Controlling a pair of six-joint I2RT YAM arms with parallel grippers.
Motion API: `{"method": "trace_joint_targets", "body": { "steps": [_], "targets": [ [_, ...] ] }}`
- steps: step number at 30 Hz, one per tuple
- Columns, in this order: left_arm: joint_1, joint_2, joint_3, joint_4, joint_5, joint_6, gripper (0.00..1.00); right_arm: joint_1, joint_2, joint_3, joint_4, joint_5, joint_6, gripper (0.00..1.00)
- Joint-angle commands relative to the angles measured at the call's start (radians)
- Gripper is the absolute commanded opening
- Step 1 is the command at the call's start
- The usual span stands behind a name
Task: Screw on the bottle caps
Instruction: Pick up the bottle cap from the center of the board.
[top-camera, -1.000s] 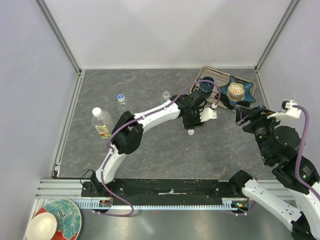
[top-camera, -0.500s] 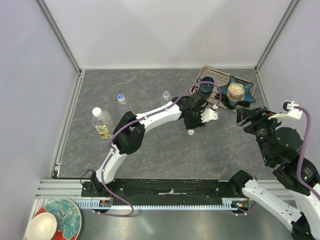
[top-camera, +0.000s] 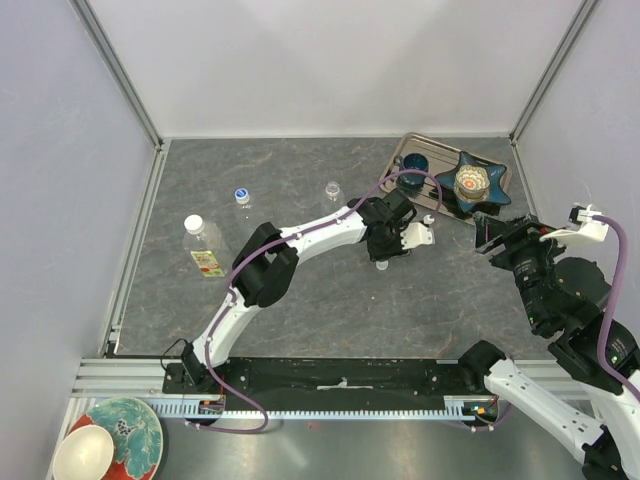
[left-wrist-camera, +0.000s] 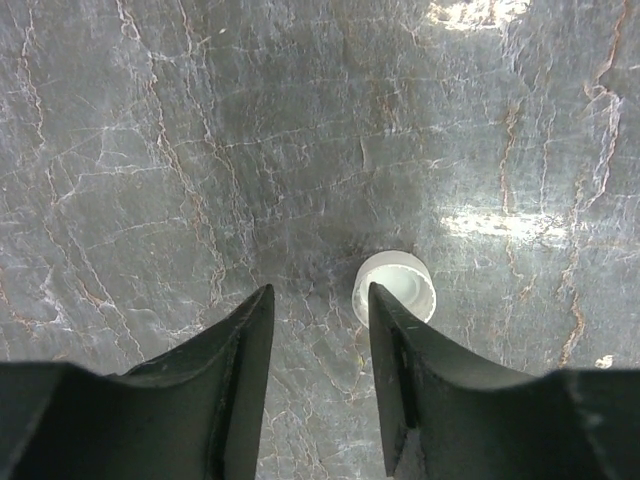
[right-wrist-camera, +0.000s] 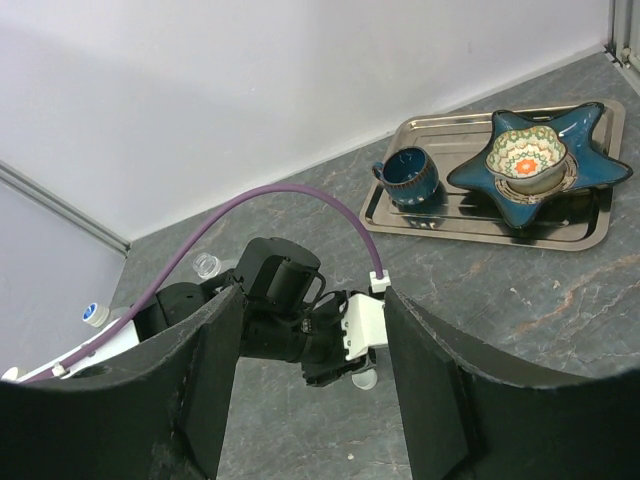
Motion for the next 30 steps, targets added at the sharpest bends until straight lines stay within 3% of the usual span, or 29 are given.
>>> {"method": "trace_joint_targets", "body": {
  "steps": [1,5,13,15,17,21,26,29,30],
  "targets": [
    [-0.002,0.015,0.009,0.024,0.021,-0.011,0.45,-0.001,-0.002,0.017,0.0,0.022,0.003,0.66],
    [-0.003,0.029,0.008,0.022,0.032,-0.014,0.3,-0.001,0.001,0.023,-0.006,0.019,0.004,0.66],
    [-0.006,0.031,-0.026,0.021,0.065,-0.023,0.18,-0.002,0.011,0.046,-0.015,0.03,-0.003,0.66],
    [-0.009,0.028,-0.031,0.013,0.076,-0.026,0.04,-0.001,0.014,0.051,-0.02,0.039,-0.002,0.66],
    [-0.011,0.011,-0.032,0.005,0.076,-0.034,0.02,-0.002,0.016,0.057,-0.018,0.051,0.001,0.66],
    [-0.011,-0.11,-0.04,0.005,0.041,-0.052,0.02,-0.002,0.039,0.082,-0.018,0.077,0.027,0.66],
    [-0.008,-0.473,-0.09,0.089,-0.042,-0.052,0.02,-0.001,0.105,0.115,-0.02,0.071,0.127,0.67],
    [-0.008,-0.748,-0.231,0.209,-0.018,0.015,0.02,-0.001,0.122,0.103,0.003,0.044,0.205,0.69],
    [-0.008,-0.82,-0.343,0.253,0.007,0.059,0.02,-0.001,0.123,0.093,0.017,0.032,0.228,0.7]
  ]
}}
